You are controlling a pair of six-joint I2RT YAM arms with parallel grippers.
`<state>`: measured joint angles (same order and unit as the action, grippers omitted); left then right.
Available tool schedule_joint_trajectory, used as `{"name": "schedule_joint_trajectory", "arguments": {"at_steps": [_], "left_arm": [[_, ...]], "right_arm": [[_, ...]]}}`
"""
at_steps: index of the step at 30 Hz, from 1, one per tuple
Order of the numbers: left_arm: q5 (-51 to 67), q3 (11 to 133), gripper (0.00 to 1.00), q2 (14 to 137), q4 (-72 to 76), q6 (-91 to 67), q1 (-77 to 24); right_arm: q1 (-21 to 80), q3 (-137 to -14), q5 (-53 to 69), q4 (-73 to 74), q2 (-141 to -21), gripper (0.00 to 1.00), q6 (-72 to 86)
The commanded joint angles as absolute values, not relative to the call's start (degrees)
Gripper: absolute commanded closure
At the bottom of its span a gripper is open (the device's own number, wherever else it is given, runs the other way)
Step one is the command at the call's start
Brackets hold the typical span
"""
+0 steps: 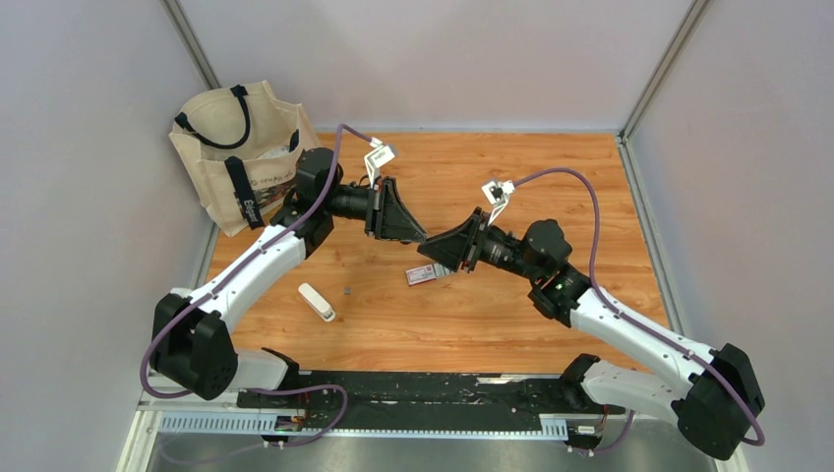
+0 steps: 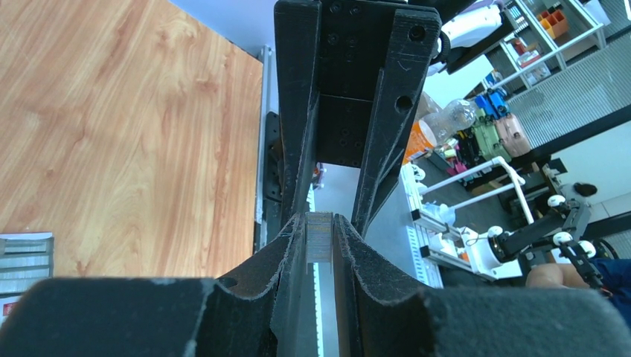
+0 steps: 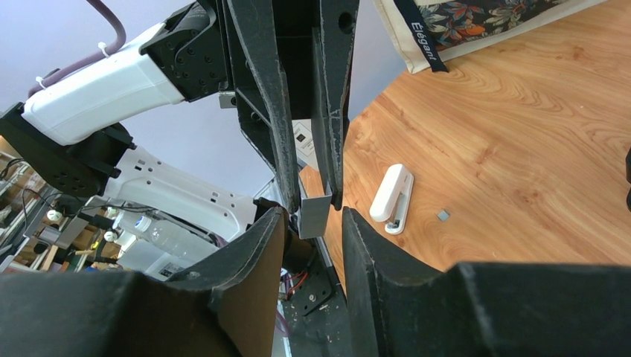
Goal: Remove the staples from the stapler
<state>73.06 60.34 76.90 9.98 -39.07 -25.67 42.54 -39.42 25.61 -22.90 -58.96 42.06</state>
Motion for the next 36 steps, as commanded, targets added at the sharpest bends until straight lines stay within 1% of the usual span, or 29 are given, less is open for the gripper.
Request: {"name": "schedule_joint_trajectory", "arguments": {"at_steps": [1, 6, 15, 24, 27, 29, 32, 33, 35, 36], "left_arm": [[73.92, 62.67, 0.72, 75.5, 10.55, -37.97, -25.58], [73.83, 62.49, 0.72, 75.41, 10.55, -37.97, -25.58], [73.65, 62.67, 0.72, 75.59, 10.81, -38.06, -25.58], [73.56, 63.02, 0.72, 75.85, 10.81, -38.14, -25.58], [73.65, 62.75, 0.72, 75.76, 10.81, -38.06, -25.58], [73.65, 62.49, 0.72, 75.5, 10.37, -37.18, -25.58], [73.39, 62.58, 0.68, 75.32, 8.01, -34.82, -25.58], [73.04, 62.75, 0.64, 75.15, 5.91, -33.93, -25.58], [72.6, 63.54, 0.61, 74.88, 3.27, -30.61, -25.58], [71.55, 63.98, 0.56, 74.71, 0.12, -29.02, -25.58]], "right_arm": [[42.36, -39.55, 25.49, -27.77, -60.12, 0.63, 43.15], [42.45, -38.67, 25.93, -30.06, -60.91, 0.64, 44.12], [42.71, -37.18, 25.66, -31.11, -60.21, 0.72, 44.74], [42.98, -36.65, 25.75, -32.08, -60.47, 0.72, 45.09], [42.98, -36.74, 25.31, -32.17, -60.38, 0.8, 44.91], [42.98, -36.74, 24.96, -32.17, -60.12, 0.83, 44.83], [42.98, -36.91, 24.52, -30.95, -59.33, 0.88, 44.21], [42.89, -37.0, 24.35, -30.24, -59.07, 0.89, 43.86], [42.98, -37.26, 23.56, -27.27, -58.01, 0.9, 42.46], [42.98, -37.44, 23.12, -25.59, -57.66, 0.91, 41.84]]}}
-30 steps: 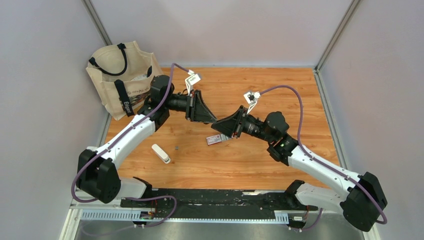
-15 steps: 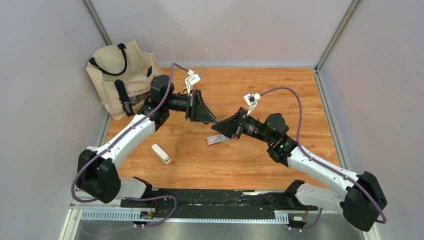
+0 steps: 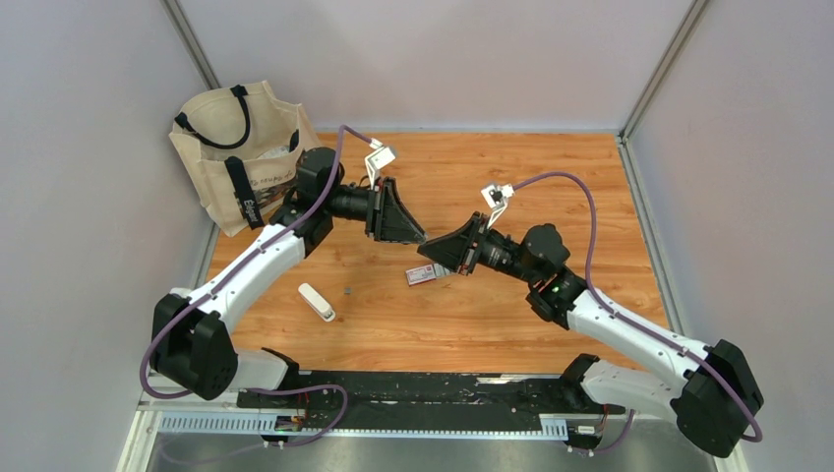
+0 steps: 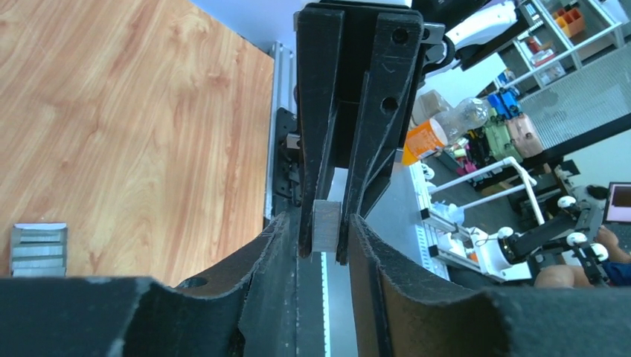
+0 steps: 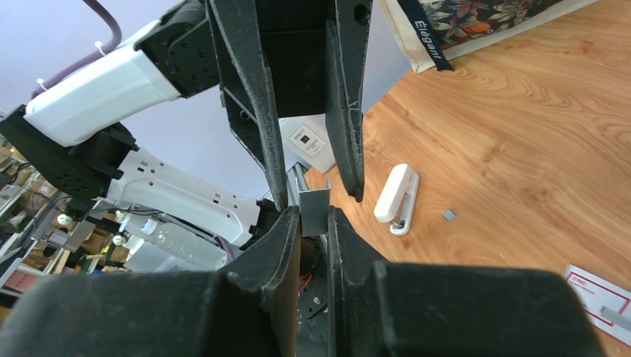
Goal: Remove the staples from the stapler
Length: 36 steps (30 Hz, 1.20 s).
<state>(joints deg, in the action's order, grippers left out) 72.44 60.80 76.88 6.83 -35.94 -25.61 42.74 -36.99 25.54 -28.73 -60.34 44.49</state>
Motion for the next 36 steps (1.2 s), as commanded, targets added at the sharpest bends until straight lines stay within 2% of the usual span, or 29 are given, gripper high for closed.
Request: {"name": "schedule_joint_trajectory", "arguments": {"at_steps": [1, 3, 4, 6, 7, 11, 16, 21, 27, 36], "left_arm": [[70.67, 64.68, 0.54, 74.45, -3.65, -27.09, -25.58], [68.05, 67.23, 0.47, 74.27, -11.64, -21.37, -25.58], [67.16, 68.28, 0.38, 74.53, -14.04, -19.97, -25.49], [65.22, 71.36, 0.25, 74.71, -20.35, -16.54, -25.31], [64.69, 72.32, 0.22, 74.97, -21.78, -15.57, -25.14], [55.94, 78.55, 0.22, 75.23, -32.32, -5.76, -24.61], [44.14, 81.3, 0.2, 76.47, -46.04, 4.73, -24.7], [36.84, 73.49, 0.21, 74.18, -46.23, 11.15, -24.61], [34.98, 67.85, 0.2, 71.72, -46.32, 15.64, -24.61], [34.1, 65.48, 0.2, 72.69, -45.35, 17.84, -24.61]], "right_arm": [[42.98, -38.4, 21.98, -23.4, -57.31, 0.91, 41.05], [42.98, -39.37, 20.92, -15.41, -56.34, 0.92, 37.89], [42.98, -39.55, 19.79, -12.94, -55.9, 0.92, 36.92], [42.98, -39.81, 18.38, -6.18, -55.02, 0.92, 34.2], [42.98, -39.9, 17.06, -3.89, -54.93, 0.92, 33.15], [42.98, -41.31, 12.4, 9.28, -56.86, 0.92, 27.78], [43.24, -44.38, 4.85, 16.34, -64.41, 0.94, 22.42], [45.17, -48.51, -2.17, 19.95, -75.75, 0.94, 20.04], [45.26, -53.6, -5.27, 21.09, -85.14, 0.93, 17.93], [45.26, -60.37, -6.5, 23.82, -92.37, 0.93, 16.26]]}}
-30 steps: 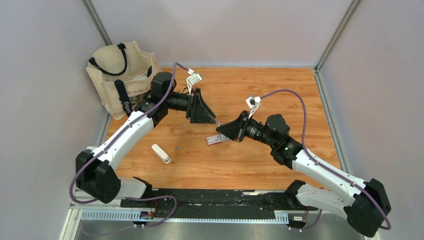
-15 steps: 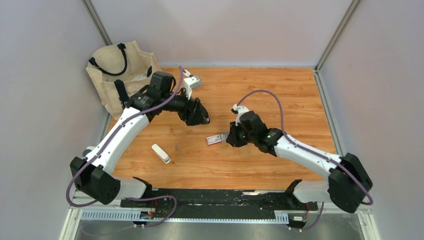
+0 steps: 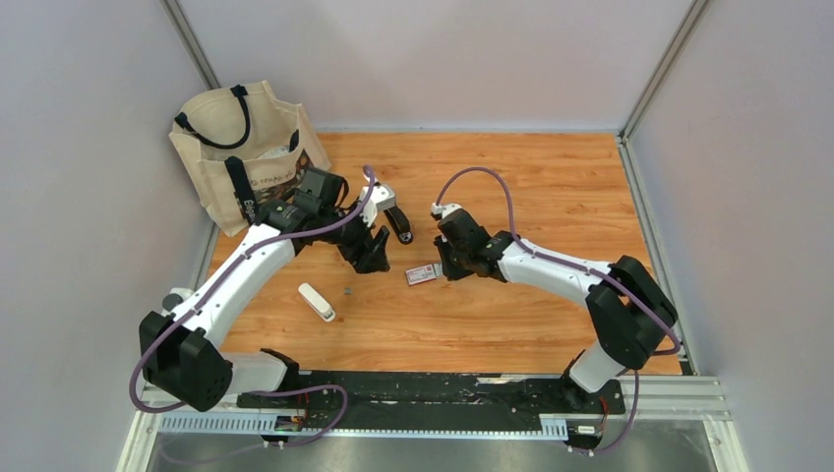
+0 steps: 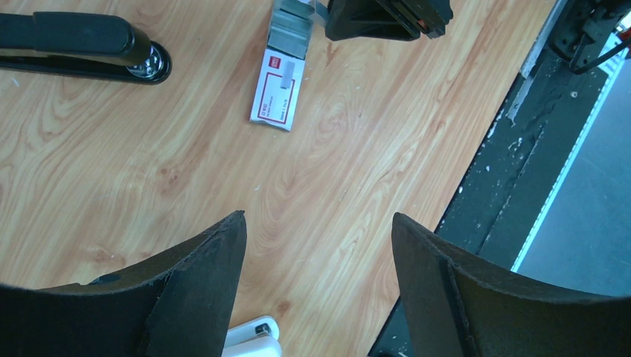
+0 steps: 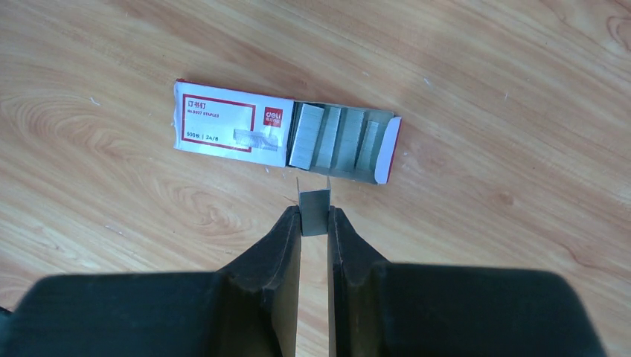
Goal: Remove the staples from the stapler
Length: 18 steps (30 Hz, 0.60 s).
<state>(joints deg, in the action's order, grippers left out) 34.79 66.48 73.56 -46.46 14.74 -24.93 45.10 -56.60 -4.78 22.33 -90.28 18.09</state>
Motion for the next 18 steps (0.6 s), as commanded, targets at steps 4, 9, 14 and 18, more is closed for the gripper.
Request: {"name": "schedule_joint_trajectory", "arguments": {"at_steps": [4, 9, 14, 18], "left_arm": [[34.19, 64.43, 0.2, 73.21, -44.82, 18.54, -24.61], [34.89, 64.42, 0.21, 73.39, -44.56, 18.72, -24.61], [35.42, 64.51, 0.21, 73.48, -44.39, 18.81, -24.61], [35.33, 64.25, 0.21, 73.83, -44.21, 18.98, -24.61]], "right_arm": [[45.26, -62.22, -6.24, 25.31, -94.65, 0.94, 15.74], [45.17, -64.59, -6.59, 26.89, -97.47, 0.94, 15.29], [45.09, -66.62, -6.42, 28.21, -99.49, 0.94, 14.77], [44.65, -67.76, -5.98, 29.0, -100.89, 0.93, 14.59]]}}
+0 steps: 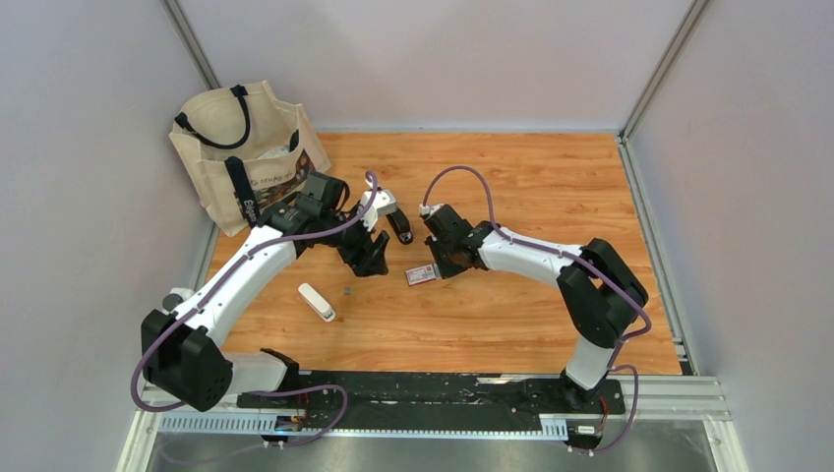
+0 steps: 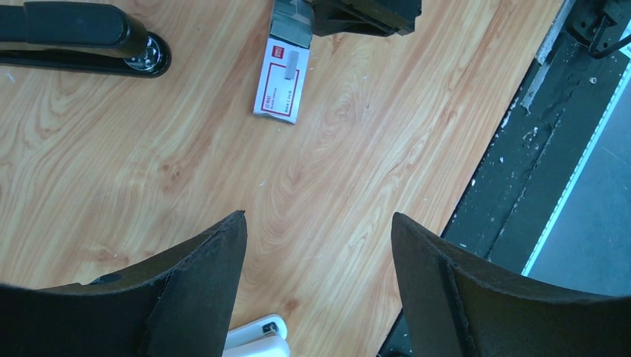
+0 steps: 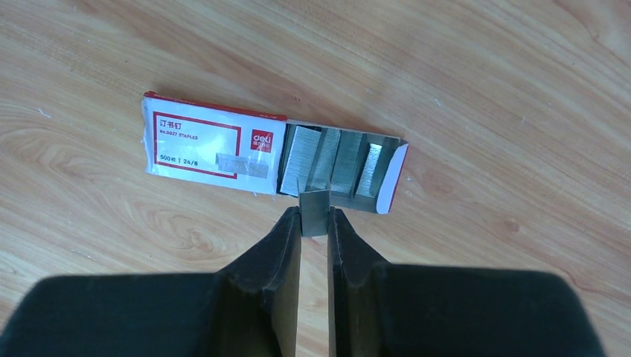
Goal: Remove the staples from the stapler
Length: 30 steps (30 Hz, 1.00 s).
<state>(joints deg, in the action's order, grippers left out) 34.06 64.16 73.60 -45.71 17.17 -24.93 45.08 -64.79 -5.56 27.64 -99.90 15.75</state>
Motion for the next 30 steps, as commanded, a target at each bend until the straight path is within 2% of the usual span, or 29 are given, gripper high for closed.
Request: {"name": "schedule_joint_trajectory", "arguments": {"at_steps": [1, 22, 30], "left_arm": [[35.33, 64.34, 0.21, 73.83, -44.12, 18.98, -24.61], [36.39, 64.07, 0.21, 72.77, -43.86, 18.54, -24.61], [36.39, 63.81, 0.21, 72.51, -43.42, 18.28, -24.61]], "right_arm": [[44.56, -67.85, -5.89, 29.26, -101.16, 0.93, 14.68], [43.5, -70.4, -4.48, 31.46, -104.15, 0.89, 14.59], [43.51, -70.49, -4.4, 31.46, -104.33, 0.83, 14.5]]}}
